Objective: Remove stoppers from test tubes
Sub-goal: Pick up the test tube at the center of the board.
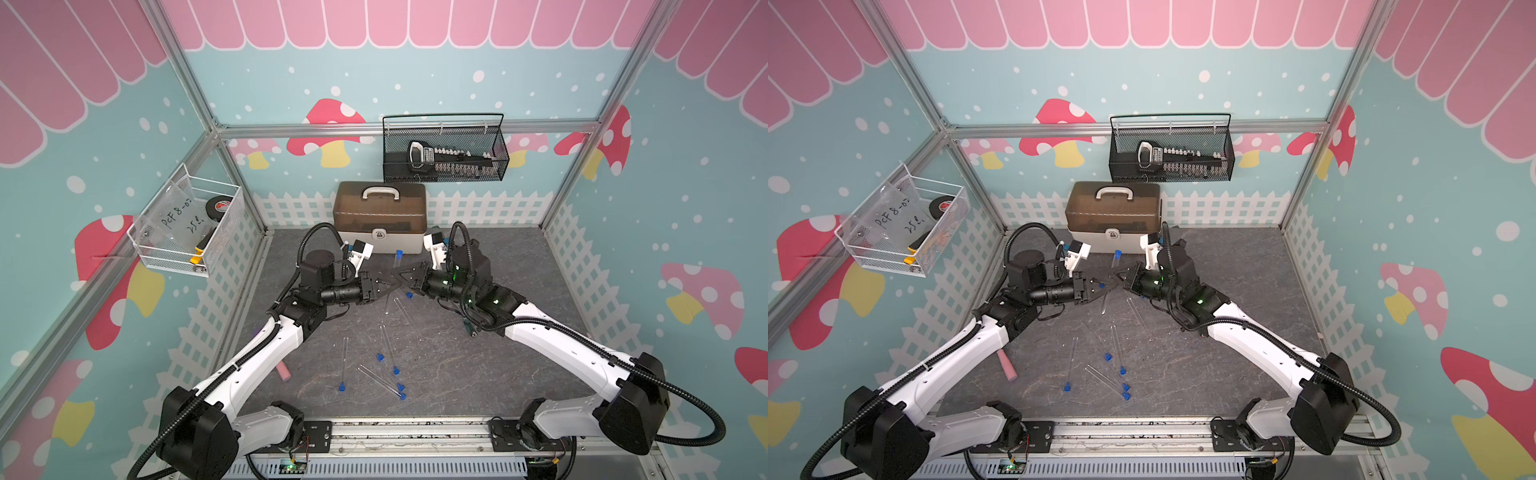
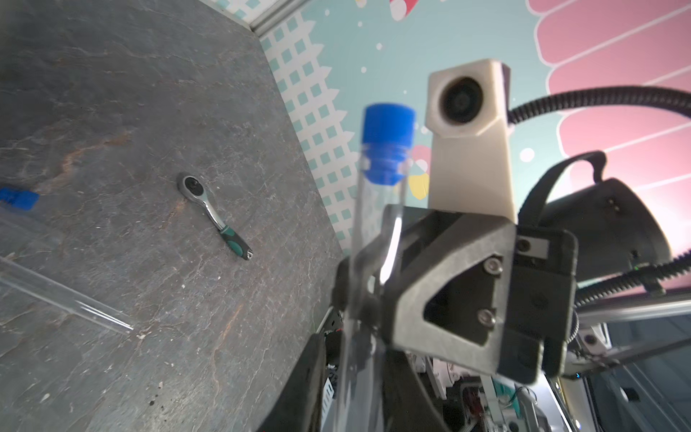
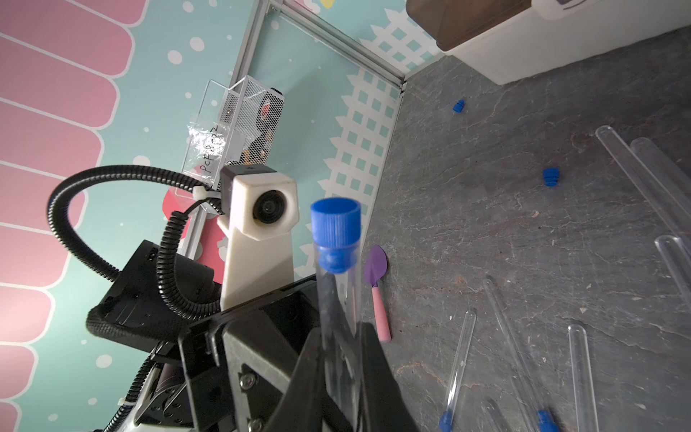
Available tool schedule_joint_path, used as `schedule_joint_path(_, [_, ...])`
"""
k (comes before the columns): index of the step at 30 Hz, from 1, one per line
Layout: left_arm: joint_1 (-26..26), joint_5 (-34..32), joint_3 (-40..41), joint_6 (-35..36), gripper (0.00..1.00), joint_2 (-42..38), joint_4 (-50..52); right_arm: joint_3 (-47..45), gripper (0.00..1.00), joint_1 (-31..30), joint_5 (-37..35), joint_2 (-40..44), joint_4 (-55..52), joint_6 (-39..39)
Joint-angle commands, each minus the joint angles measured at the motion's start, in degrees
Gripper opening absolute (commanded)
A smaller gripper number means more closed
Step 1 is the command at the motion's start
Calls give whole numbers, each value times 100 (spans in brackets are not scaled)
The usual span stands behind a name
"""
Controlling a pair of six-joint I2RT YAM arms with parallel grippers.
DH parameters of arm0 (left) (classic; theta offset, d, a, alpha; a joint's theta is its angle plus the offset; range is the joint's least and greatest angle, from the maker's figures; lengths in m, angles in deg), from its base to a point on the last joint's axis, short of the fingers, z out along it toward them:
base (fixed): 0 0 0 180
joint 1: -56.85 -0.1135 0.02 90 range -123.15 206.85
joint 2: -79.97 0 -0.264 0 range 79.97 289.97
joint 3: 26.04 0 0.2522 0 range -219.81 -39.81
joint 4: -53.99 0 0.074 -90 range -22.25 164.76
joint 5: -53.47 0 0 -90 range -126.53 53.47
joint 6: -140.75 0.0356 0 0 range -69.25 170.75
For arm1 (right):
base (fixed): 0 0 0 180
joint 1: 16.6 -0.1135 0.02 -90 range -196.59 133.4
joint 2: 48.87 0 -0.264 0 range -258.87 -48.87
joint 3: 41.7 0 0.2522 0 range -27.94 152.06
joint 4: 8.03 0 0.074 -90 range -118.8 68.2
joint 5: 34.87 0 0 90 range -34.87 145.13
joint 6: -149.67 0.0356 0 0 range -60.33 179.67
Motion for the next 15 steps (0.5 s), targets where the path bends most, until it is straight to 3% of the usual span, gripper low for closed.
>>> schedule_joint_path(1, [5,115,-144,-115,16,102,-324,-92,16,-32,186,37,212,172])
schedule_joint_path(4, [6,154,-170,-63,2,104,-270,-151,26,-25,209,113,143,133])
schedule_joint_path(7, [5,286,-224,41,0,89,-84,-59,45,120,365,237,-284,-103])
schedule_joint_path(9, [5,348,-344,365,0,38,368,99,51,390,721,294,-944,-353])
schedule_joint_path(12, [5,419,-697,1288,0,16,1594,521,52,1042,1674,280,-2351,-955])
schedule_joint_path(15, [247,-121,-1190,2874,0,16,3370,1010,55,1600,2734,166,-3459,-1554])
